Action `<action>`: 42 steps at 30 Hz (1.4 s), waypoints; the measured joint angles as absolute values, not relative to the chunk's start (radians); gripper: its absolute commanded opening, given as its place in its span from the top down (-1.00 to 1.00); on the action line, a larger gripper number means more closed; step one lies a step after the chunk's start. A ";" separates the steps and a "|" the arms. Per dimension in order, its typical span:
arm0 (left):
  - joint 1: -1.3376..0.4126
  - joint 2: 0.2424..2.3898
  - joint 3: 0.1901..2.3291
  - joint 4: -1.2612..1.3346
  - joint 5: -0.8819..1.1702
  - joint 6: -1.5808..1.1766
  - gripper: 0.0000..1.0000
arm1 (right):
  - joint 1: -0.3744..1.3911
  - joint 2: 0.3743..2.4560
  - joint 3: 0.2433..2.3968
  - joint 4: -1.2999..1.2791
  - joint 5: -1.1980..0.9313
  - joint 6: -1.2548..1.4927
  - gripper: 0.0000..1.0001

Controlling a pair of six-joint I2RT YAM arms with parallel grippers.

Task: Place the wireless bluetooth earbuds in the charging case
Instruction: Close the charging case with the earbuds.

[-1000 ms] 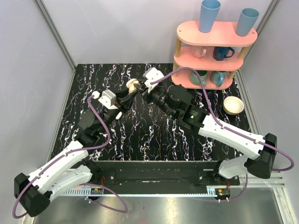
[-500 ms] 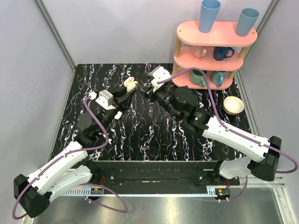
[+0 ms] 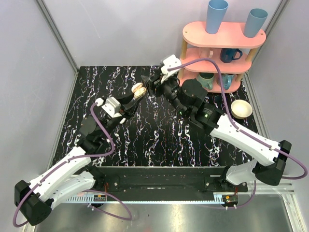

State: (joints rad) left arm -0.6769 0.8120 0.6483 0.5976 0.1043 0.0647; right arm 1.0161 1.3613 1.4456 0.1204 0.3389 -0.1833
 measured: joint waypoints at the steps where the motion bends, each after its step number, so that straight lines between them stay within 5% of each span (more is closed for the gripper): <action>1: -0.677 0.812 0.646 0.598 0.124 0.075 1.00 | 1.005 1.374 1.484 0.090 0.331 -0.158 -0.18; 18: -0.677 0.819 0.625 0.609 0.455 0.214 1.00 | 0.841 1.412 1.674 -0.292 -0.114 0.092 -0.19; 42: -0.677 0.857 0.625 0.619 0.416 0.209 1.00 | 0.841 1.438 1.634 -0.387 -0.175 0.103 -0.16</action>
